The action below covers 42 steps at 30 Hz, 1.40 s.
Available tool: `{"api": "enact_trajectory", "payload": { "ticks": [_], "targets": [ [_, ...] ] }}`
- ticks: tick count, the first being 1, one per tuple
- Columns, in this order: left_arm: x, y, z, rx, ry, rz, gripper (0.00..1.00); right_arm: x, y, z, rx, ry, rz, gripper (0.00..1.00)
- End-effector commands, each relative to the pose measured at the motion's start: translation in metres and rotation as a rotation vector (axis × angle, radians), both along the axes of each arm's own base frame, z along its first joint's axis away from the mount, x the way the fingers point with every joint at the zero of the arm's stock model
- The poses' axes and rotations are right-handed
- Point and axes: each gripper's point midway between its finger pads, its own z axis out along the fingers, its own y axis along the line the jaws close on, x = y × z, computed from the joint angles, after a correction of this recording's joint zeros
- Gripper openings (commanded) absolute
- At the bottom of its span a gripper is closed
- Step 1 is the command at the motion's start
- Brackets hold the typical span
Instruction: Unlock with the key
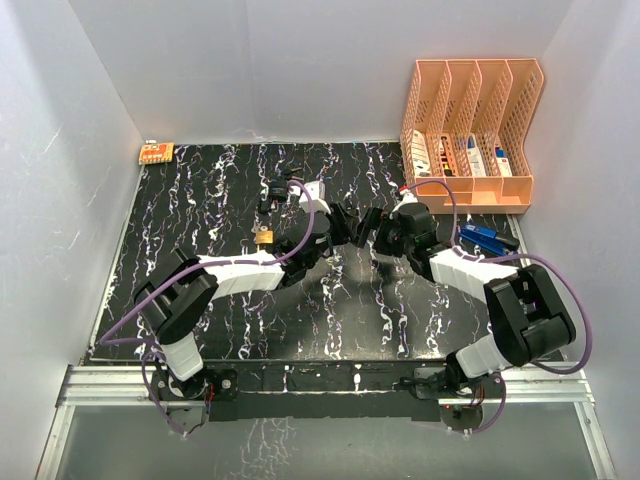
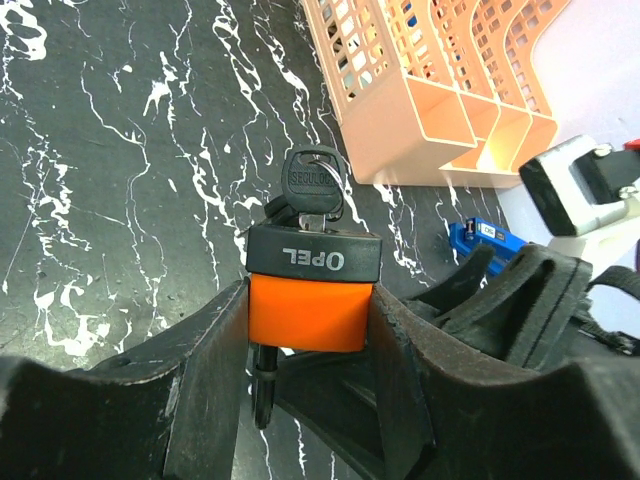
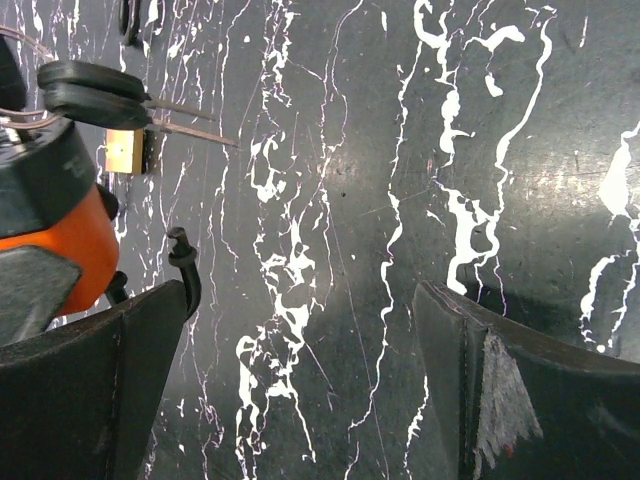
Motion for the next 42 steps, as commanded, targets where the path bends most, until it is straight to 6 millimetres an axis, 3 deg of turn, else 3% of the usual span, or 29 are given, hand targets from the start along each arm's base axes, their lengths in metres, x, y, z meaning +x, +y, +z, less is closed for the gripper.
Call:
{"api": "enact_trajectory", "payload": {
  "ticks": [1,11,21,26,33,38,42],
  "targets": [
    [0.001,-0.019,0.055,-0.170,-0.076,-0.033,0.00,0.021,0.014,0.026,0.061,-0.086,0.006,0.96],
    [-0.002,-0.012,0.059,-0.213,-0.087,-0.014,0.00,0.016,0.022,0.036,0.132,-0.113,0.034,0.97],
    [0.005,0.051,0.041,0.044,-0.111,0.184,0.00,0.011,-0.023,0.048,-0.045,-0.158,-0.114,0.97],
    [0.012,0.079,0.016,0.237,-0.065,0.256,0.00,0.006,-0.036,0.074,-0.063,-0.221,-0.141,0.97],
    [0.037,0.109,-0.019,0.349,0.017,0.300,0.00,-0.001,-0.045,0.102,-0.064,-0.286,-0.162,0.98],
    [0.060,0.113,-0.034,0.359,0.053,0.293,0.00,-0.004,-0.047,0.110,-0.063,-0.305,-0.162,0.98],
    [0.077,0.103,-0.053,0.351,0.094,0.267,0.00,-0.004,-0.048,0.115,-0.061,-0.317,-0.162,0.98]
  ]
}}
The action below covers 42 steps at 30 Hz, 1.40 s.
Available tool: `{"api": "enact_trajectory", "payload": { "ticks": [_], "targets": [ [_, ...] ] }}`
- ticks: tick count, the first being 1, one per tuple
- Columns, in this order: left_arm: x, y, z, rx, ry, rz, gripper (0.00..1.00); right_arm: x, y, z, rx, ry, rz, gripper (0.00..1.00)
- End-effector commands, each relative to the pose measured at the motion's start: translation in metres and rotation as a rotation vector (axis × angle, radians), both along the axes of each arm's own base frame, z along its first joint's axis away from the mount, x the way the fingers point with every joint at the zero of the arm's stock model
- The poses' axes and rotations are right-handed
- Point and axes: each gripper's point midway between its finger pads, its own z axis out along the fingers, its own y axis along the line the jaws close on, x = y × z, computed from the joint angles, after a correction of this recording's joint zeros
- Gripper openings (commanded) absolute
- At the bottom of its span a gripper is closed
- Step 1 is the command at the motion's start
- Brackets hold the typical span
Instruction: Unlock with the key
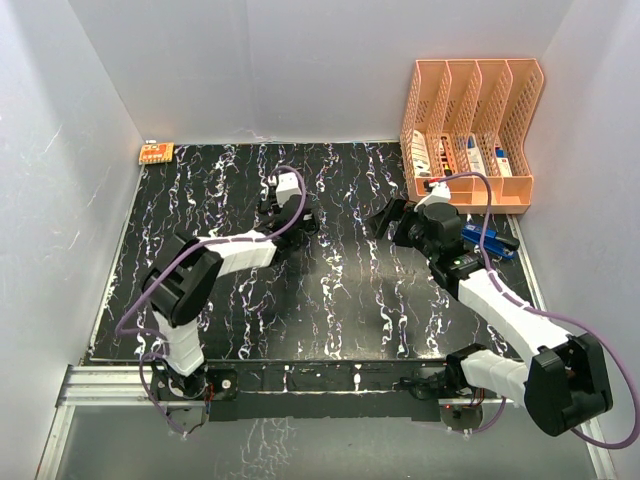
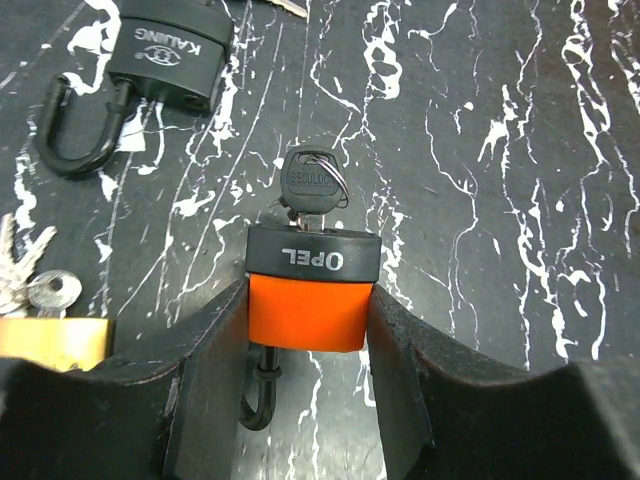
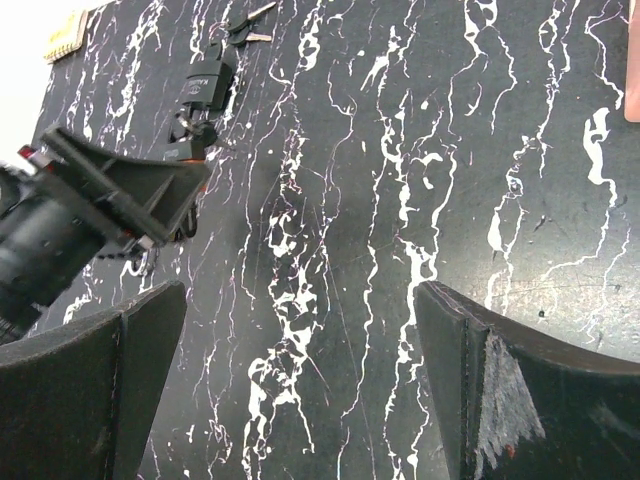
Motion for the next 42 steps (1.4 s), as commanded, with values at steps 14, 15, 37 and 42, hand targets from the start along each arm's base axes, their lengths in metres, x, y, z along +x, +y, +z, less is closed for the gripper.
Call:
{"api": "enact_trajectory", "payload": {
  "ticks": [14,15,37,42],
  "targets": [
    [0.048,-0.060,-0.048,-0.079,0.115,-0.089,0.00,0.002,-0.012,0.032,0.000,-0.088,-0.017,0.98],
    [0.048,-0.061,-0.050,-0.081,0.124,-0.093,0.14,0.002,-0.012,0.033,-0.002,-0.088,-0.016,0.98],
    [-0.050,0.010,0.139,-0.274,-0.198,-0.157,0.98,-0.002,-0.020,0.001,-0.051,-0.019,-0.037,0.98],
    [-0.109,0.062,0.105,-0.288,-0.194,-0.100,0.98,-0.011,-0.017,-0.012,-0.035,0.013,-0.018,0.98]
  ]
}}
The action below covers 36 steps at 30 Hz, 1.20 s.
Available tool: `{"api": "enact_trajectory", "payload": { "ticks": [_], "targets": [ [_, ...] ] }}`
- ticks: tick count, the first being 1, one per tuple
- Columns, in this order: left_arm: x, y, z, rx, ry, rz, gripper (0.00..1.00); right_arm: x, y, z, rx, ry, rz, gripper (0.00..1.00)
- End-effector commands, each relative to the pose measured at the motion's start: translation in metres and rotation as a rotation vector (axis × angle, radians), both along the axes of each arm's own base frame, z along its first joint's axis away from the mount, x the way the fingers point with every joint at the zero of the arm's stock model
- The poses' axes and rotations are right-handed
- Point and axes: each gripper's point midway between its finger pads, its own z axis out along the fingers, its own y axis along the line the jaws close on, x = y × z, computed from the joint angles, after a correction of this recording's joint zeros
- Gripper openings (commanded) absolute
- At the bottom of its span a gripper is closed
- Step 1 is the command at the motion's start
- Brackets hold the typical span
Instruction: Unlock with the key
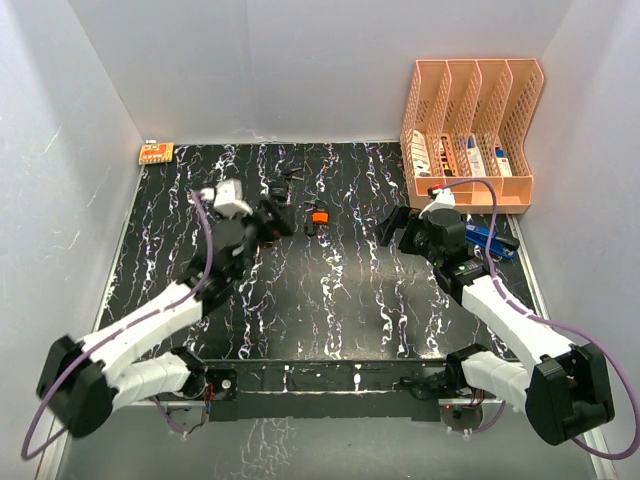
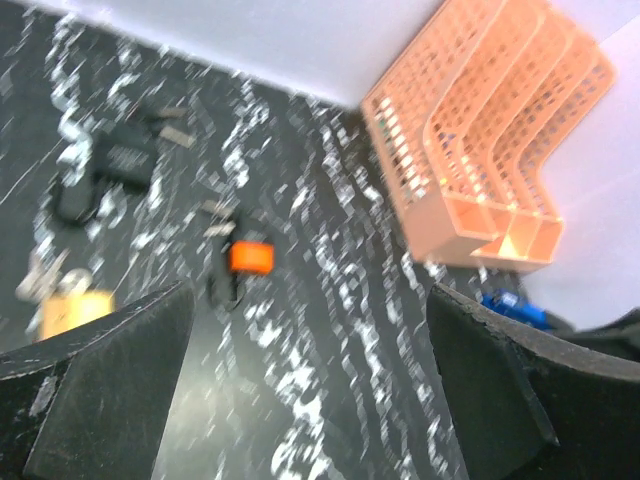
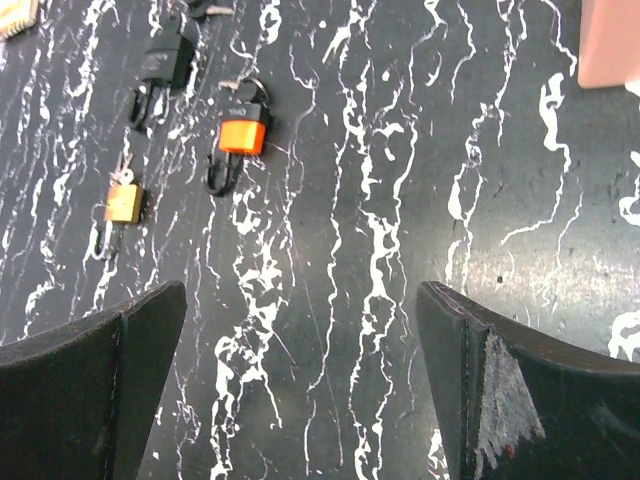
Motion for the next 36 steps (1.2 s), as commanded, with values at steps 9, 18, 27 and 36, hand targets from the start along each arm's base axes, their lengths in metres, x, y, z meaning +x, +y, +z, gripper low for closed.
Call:
{"api": "enact_trajectory", "payload": {
  "ticks": [9,18,27,36],
  "targets": [
    [-0.076,0.093,-0.061,-0.010,0.045,0.183,0.98,-0.012,-0.003,0.006,0.029,-0.041,0.001,0.98],
    [-0.079,0.099,-0.068,-0.015,0.077,0.209,0.98,-0.017,-0.006,0.007,0.028,-0.039,-0.004,0.98],
    [-0.078,0.102,-0.067,-0.005,0.081,0.231,0.98,-0.020,-0.012,0.020,0.004,-0.064,-0.015,0.98],
    [-0.077,0.103,-0.066,-0.013,0.073,0.238,0.98,-0.019,-0.012,0.023,0.000,-0.074,-0.015,0.98]
  ]
}}
